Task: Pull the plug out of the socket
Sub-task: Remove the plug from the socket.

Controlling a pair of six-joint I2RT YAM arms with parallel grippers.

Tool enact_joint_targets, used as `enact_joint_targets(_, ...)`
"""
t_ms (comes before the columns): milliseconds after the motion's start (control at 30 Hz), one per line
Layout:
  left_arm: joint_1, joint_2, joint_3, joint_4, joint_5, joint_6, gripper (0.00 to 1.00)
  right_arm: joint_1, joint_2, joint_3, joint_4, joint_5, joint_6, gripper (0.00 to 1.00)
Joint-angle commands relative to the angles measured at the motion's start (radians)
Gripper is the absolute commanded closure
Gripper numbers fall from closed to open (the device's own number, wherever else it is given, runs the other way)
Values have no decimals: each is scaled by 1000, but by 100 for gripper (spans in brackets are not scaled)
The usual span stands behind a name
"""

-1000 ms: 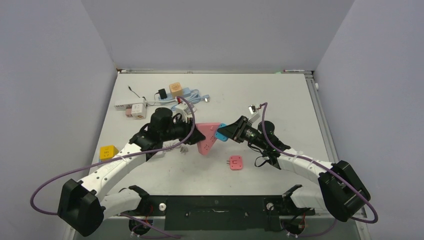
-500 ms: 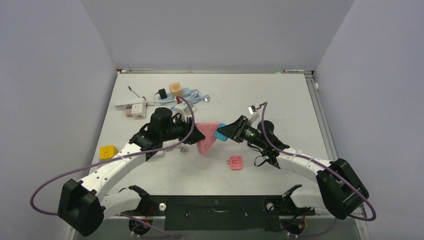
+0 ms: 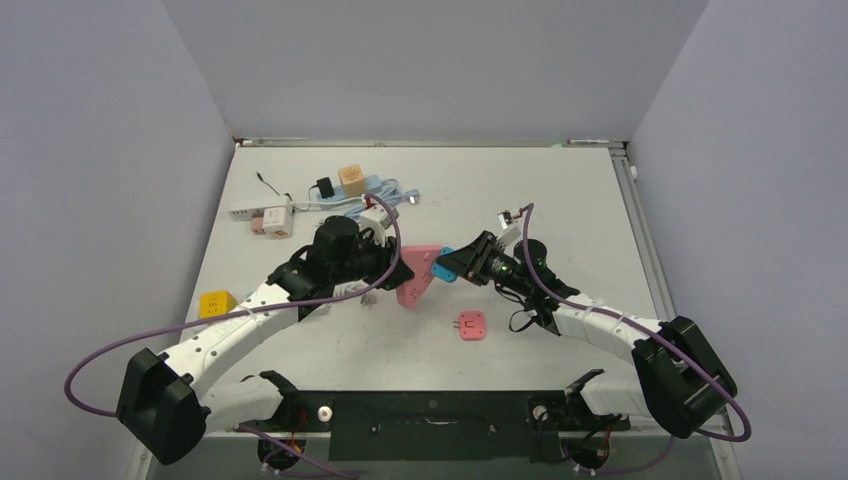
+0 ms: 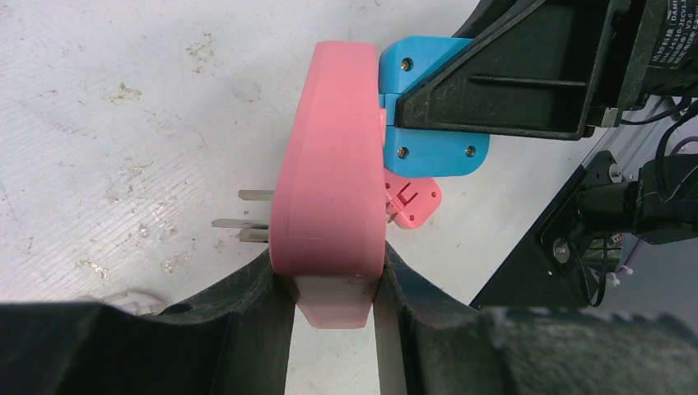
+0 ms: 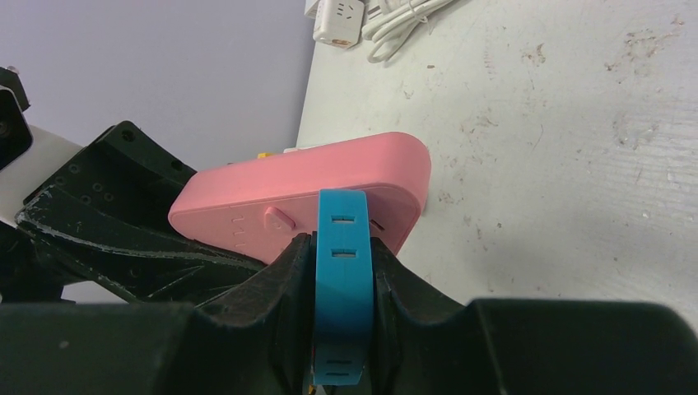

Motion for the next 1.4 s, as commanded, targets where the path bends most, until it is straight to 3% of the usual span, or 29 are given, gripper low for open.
enact_joint_targets(0,2,0,71,-9,-118,47,100,-24,-8,25,-32,47,-38,95)
enact_joint_targets(933,-65,57,127,-129,-269,108,100,-24,-58,60,-52,56,-37,95)
enact_joint_targets(1200,-48,23,103,-87,-210,73,100,-24,-70,49,-67,67,-42,95)
enact_joint_targets(1367,12,2,79,-21,-85,28,100,-26,-71,32,-72,68,-46,95)
